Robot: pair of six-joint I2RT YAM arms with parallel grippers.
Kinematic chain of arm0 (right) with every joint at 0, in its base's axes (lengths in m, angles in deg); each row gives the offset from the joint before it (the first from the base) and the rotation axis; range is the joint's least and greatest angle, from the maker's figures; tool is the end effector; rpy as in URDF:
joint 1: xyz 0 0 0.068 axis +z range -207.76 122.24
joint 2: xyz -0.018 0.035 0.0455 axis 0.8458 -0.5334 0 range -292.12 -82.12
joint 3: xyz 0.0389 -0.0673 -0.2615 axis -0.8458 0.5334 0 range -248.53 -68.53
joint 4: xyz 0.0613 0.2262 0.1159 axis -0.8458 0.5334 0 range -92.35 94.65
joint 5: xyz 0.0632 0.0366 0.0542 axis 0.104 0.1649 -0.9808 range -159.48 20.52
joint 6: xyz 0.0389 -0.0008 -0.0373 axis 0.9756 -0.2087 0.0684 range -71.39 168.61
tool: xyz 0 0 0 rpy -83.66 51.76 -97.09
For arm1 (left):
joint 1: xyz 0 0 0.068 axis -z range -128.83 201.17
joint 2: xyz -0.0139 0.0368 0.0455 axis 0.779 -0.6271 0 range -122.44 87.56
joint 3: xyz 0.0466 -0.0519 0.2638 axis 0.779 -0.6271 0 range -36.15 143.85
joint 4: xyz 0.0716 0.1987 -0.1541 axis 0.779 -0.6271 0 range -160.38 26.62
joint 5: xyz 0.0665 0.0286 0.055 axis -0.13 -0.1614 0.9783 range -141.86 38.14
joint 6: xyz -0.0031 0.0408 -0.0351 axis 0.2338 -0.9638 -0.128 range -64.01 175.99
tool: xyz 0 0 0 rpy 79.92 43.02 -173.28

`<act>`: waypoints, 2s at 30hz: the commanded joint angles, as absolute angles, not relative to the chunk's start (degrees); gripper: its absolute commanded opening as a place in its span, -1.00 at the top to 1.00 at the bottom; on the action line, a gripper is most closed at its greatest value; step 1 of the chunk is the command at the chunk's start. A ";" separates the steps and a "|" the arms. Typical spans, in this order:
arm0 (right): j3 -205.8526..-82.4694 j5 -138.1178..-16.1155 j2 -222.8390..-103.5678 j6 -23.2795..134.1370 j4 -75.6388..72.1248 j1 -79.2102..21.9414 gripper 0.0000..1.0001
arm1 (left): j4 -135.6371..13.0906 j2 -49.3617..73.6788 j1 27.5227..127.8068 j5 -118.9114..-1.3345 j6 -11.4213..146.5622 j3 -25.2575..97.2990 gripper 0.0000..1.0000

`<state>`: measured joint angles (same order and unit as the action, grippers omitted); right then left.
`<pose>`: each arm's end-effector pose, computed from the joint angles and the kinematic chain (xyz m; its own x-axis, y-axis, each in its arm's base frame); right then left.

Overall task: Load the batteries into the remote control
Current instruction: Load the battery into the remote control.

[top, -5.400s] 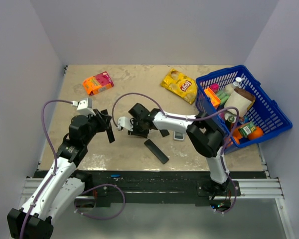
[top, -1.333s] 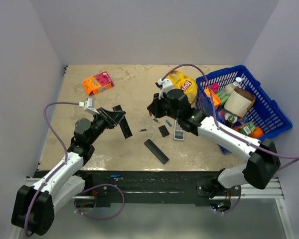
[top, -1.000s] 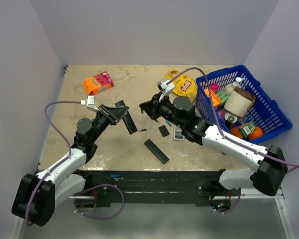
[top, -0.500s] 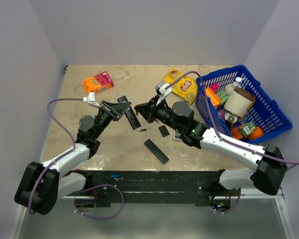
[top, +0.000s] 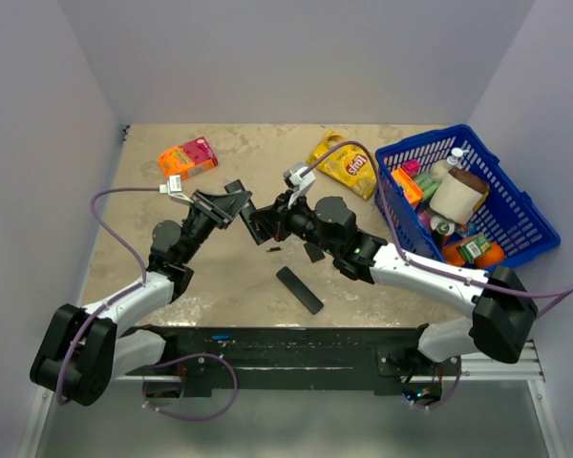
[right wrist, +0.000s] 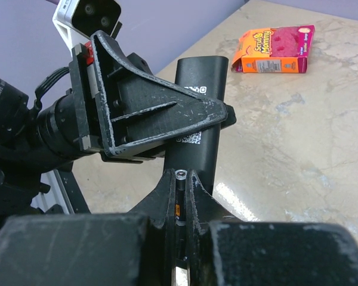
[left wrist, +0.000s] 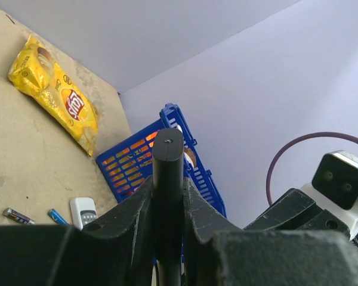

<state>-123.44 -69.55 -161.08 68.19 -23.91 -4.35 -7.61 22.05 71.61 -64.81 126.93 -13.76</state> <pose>0.1950 0.2626 0.3229 -0.2937 0.1665 -0.9413 -0.7486 0.5723 0.3348 0.2187 -0.0900 0.2539 -0.4484 -0.8159 -0.3650 0.3720 0.2010 -0.9062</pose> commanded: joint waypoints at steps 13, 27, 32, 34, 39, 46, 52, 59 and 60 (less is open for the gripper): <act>-122.67 -70.27 -160.96 68.30 -26.26 -3.18 1.00 | -2.21 22.09 72.00 -61.18 129.29 -11.36 1.00; -124.43 -71.41 -163.68 66.72 -19.76 -3.09 1.00 | 3.68 21.21 72.00 -59.95 131.32 -13.82 1.00; -124.60 -71.24 -163.86 66.46 -18.44 -3.18 1.00 | 5.35 21.47 72.43 -57.84 130.87 -15.05 1.00; -124.60 -70.62 -163.69 66.46 -18.17 -3.09 1.00 | 5.88 21.47 72.52 -57.49 131.05 -15.58 1.00; -125.21 -69.56 -163.69 66.54 -16.51 -3.09 0.81 | 7.99 21.21 72.61 -57.31 131.66 -16.55 1.00; -128.19 -69.56 -164.21 66.63 -15.19 -3.09 0.70 | 8.78 21.56 72.70 -57.75 132.10 -17.08 1.00; -129.87 -69.57 -164.13 67.07 -14.74 -3.09 0.56 | 8.78 21.73 72.87 -58.01 132.28 -17.34 1.00; -130.93 -69.56 -163.86 67.42 -13.87 -3.09 0.42 | 8.78 21.91 72.87 -58.72 132.28 -17.16 1.00; -131.02 -69.56 -163.77 67.34 -13.95 -3.09 0.39 | 8.78 21.91 72.96 -58.72 132.28 -17.25 1.00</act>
